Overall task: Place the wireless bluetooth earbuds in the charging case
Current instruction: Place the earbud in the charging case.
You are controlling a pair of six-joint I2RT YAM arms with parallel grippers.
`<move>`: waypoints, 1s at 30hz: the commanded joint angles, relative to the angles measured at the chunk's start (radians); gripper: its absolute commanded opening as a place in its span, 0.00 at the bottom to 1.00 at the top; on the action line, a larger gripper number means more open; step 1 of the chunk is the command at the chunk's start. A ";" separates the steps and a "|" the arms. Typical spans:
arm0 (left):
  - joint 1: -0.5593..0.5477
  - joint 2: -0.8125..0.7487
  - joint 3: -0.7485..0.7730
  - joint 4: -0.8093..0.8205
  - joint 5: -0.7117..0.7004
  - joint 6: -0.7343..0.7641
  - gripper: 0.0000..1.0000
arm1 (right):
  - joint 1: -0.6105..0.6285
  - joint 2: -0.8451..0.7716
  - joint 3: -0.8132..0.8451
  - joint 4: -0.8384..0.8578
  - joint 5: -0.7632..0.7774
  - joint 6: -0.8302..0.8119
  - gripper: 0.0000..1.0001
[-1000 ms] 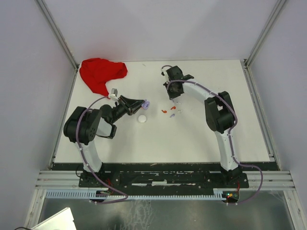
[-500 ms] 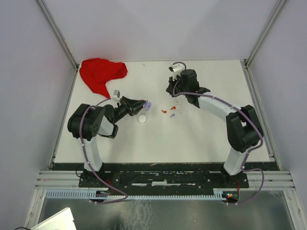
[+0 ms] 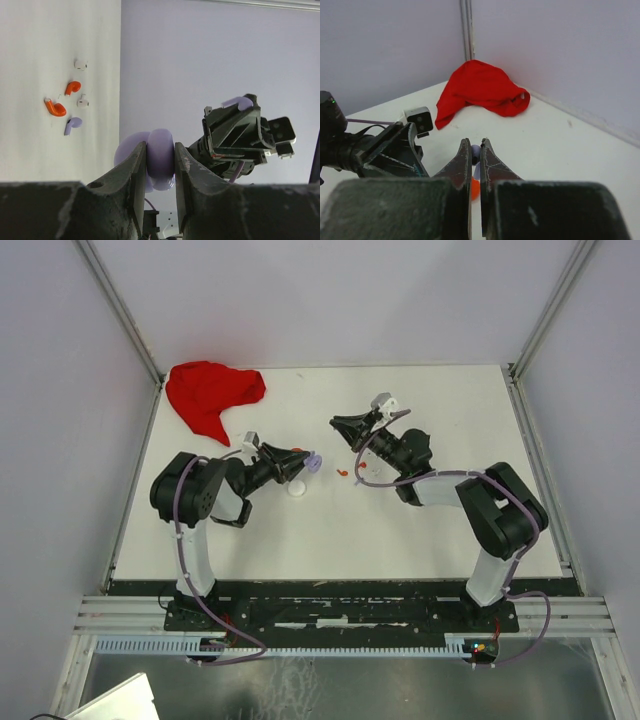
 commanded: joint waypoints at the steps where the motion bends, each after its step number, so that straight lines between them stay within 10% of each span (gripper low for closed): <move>1: -0.015 0.017 0.047 0.184 0.028 -0.087 0.03 | 0.037 0.031 -0.020 0.247 -0.110 -0.103 0.02; 30: -0.035 -0.064 0.102 0.069 0.041 -0.085 0.03 | 0.088 0.095 -0.082 0.247 -0.131 -0.274 0.02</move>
